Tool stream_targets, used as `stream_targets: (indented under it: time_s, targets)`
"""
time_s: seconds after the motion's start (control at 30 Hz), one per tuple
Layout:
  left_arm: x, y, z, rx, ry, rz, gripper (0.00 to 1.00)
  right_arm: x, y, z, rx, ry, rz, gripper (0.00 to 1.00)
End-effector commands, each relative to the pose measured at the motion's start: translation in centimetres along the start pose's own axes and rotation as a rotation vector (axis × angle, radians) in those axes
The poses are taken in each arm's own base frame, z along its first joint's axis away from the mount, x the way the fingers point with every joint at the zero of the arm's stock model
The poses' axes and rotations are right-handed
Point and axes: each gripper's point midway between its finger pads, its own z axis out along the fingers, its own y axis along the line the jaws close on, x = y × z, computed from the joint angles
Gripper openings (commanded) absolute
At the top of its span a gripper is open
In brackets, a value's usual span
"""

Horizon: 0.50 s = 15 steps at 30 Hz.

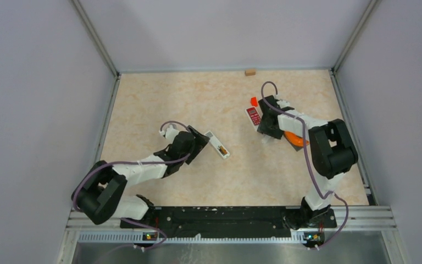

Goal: Load the batteries into the remote control
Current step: Pick up the battery cover at the center of the board.

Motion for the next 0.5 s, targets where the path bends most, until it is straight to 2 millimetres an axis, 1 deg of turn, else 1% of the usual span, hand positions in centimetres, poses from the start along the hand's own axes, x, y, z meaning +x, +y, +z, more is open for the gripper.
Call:
stream_targets:
  time_s: [0.0,0.1,0.2,0.23,0.33,0.43,0.47]
  targets:
    - [-2.1,-0.1,-1.6,0.007,-0.094,0.095,0.99,-1.2,-0.2,0.1,0.059,0.001,0.047,0.56]
    - [-3.2,-2.0,-2.2,0.053,-0.128,0.195,0.99,-0.7,-0.2,0.2,0.080,0.037,0.047,0.50]
    - [-4.0,-4.3,-2.8,0.102,-0.147,0.272,0.99,0.3,-0.4,0.3,0.090,0.086,0.045,0.46]
    - [-4.1,-5.1,-3.0,0.125,-0.151,0.291,0.99,0.7,-0.4,0.3,0.094,0.104,0.040,0.43]
    - [-4.1,-7.9,-3.6,0.256,-0.154,0.366,0.99,1.7,-0.6,0.6,0.110,0.151,0.035,0.34]
    - [-3.3,-10.4,-4.0,0.374,-0.125,0.429,0.99,2.6,-0.8,0.9,0.121,0.188,0.038,0.24]
    - [-2.7,-11.0,-4.0,0.400,-0.100,0.445,0.99,2.7,-0.8,0.9,0.119,0.191,0.044,0.22]
